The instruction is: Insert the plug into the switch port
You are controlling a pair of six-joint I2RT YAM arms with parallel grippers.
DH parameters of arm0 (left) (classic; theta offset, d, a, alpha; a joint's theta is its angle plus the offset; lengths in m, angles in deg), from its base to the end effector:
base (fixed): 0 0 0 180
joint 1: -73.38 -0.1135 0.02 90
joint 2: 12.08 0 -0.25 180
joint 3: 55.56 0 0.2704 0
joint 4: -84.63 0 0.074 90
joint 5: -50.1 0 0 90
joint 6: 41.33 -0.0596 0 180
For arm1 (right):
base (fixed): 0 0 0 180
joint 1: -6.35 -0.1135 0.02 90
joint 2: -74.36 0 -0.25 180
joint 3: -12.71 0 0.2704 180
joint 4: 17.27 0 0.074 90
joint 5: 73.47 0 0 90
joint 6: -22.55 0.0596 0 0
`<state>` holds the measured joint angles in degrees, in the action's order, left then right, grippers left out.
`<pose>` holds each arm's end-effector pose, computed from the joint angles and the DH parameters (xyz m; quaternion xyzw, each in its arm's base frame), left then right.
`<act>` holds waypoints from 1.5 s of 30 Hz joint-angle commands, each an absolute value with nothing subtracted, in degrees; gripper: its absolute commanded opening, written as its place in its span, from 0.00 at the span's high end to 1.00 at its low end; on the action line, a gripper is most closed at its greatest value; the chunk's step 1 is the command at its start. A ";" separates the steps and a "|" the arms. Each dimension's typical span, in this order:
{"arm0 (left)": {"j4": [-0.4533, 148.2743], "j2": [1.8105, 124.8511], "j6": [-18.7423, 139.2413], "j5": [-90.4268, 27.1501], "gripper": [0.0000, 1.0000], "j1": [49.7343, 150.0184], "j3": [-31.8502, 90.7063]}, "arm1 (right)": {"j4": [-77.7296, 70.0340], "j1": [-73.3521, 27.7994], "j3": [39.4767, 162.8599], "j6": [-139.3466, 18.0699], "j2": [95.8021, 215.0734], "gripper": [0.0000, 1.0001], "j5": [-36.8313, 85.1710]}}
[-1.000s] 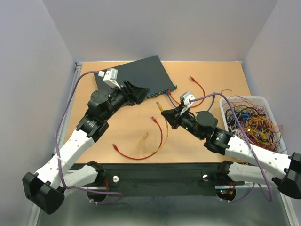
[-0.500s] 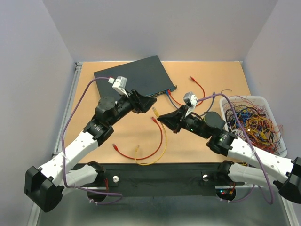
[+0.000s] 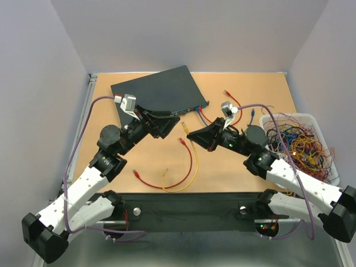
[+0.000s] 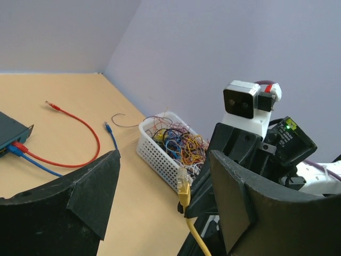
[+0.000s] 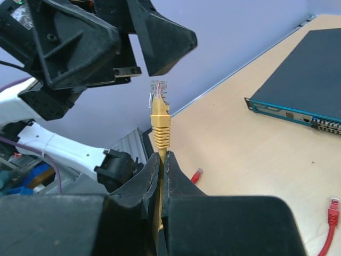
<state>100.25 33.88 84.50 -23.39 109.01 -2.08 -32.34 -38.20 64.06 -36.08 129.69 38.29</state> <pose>0.1810 -0.1506 0.3801 0.1189 0.5454 -0.5465 0.6243 0.1801 0.2083 0.3252 -0.2164 0.6032 0.5610 0.5240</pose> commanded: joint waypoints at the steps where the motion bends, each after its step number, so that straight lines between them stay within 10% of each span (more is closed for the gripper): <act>1: 103.53 34.77 83.56 -22.85 0.22 109.32 -3.54 | -38.02 -38.12 64.91 -33.44 130.34 1.00 41.40; 45: 103.71 36.09 83.47 -21.36 0.31 111.70 -4.42 | -39.95 -38.12 66.49 -32.56 134.56 0.99 38.06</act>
<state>101.67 36.50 84.48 -23.06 111.31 -3.82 -35.88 -38.25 64.06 -32.69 134.39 38.83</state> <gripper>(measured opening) 0.697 0.036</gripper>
